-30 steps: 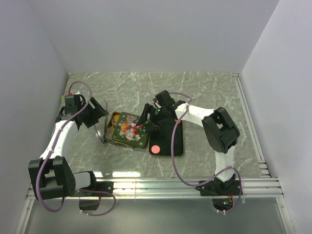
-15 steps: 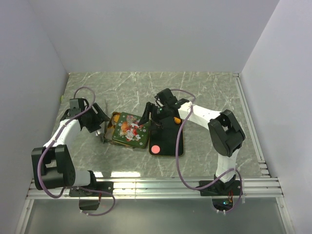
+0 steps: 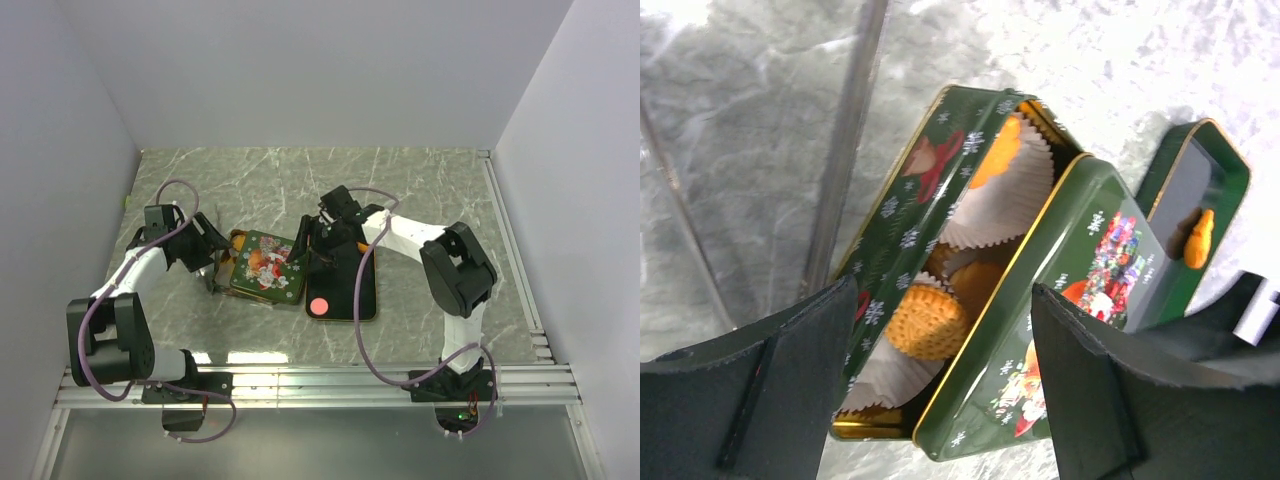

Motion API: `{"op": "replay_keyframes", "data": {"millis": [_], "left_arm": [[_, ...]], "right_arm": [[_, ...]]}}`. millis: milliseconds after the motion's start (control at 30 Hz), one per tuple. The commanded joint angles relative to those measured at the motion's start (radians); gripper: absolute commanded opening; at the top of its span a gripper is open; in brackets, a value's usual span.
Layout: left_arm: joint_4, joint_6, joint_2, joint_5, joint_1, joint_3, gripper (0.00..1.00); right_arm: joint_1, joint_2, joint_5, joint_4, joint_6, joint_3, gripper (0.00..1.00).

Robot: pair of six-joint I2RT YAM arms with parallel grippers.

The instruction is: Pack the cookies

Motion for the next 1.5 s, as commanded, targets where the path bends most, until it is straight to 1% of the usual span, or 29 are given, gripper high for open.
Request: {"op": "replay_keyframes", "data": {"millis": [0, 433, 900, 1100, 1333, 1467], "left_arm": [[0.058, -0.001, 0.009, 0.054, 0.003, -0.007, 0.76], [0.092, -0.007, 0.022, 0.105, 0.003, -0.01, 0.76], [0.135, -0.022, 0.026, 0.165, 0.003, -0.028, 0.77], [0.144, -0.021, 0.012, 0.195, 0.002, -0.059, 0.78], [0.103, 0.001, 0.011, 0.179, 0.002, -0.067, 0.79], [0.065, 0.015, 0.043, 0.153, 0.0, -0.056, 0.78]], "right_arm": [[-0.006, 0.034, 0.0, 0.009, 0.002, 0.043, 0.75], [0.01, 0.09, -0.01, 0.015, 0.028, 0.101, 0.74], [0.033, 0.17, -0.025, -0.011, 0.066, 0.226, 0.74], [0.056, 0.209, -0.028, -0.017, 0.086, 0.281, 0.73], [0.076, 0.242, -0.031, -0.02, 0.108, 0.339, 0.73], [0.082, 0.238, -0.031, -0.004, 0.12, 0.33, 0.73]]}}
